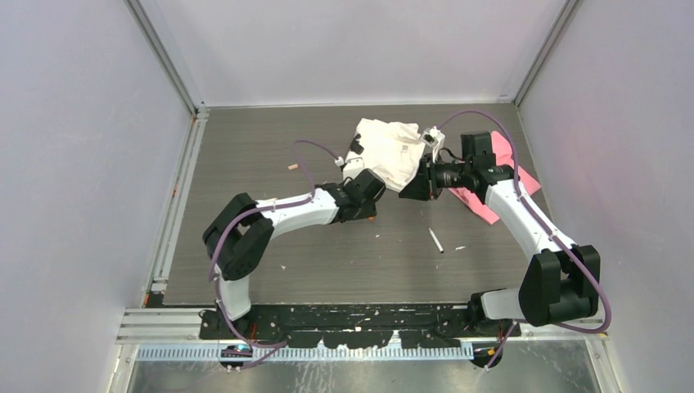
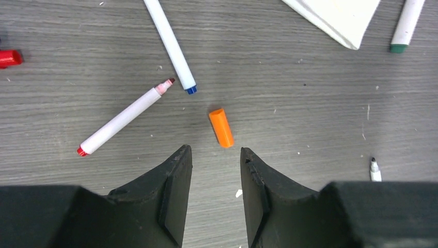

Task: Insert the pens into the pen caps
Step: Move the pen cap to the center of the board.

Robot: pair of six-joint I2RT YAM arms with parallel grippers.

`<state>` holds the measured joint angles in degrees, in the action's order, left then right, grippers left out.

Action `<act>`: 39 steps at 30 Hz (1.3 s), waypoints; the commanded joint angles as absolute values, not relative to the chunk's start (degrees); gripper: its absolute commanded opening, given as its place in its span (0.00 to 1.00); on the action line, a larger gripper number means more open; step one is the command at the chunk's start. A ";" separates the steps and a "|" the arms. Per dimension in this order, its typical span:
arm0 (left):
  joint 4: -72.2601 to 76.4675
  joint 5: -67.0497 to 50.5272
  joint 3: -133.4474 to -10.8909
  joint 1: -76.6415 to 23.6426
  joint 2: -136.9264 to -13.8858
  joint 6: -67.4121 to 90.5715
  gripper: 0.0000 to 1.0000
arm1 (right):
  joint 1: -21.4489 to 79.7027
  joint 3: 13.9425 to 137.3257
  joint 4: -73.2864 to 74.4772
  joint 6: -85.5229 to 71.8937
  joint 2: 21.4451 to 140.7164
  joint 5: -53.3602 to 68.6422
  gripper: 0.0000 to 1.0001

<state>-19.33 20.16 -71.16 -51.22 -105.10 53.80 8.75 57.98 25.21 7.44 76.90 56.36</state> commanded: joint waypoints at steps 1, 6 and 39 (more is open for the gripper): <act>-23.70 23.44 -76.54 -51.50 -108.09 54.49 0.41 | 8.22 60.47 24.61 8.00 76.03 56.59 0.01; -25.70 22.63 -80.72 -51.50 -112.02 53.62 0.40 | 8.09 60.47 24.63 7.86 76.03 56.69 0.01; -23.45 9.83 -61.83 -50.85 -101.61 22.11 0.07 | 7.93 60.11 23.49 6.11 75.10 57.90 0.01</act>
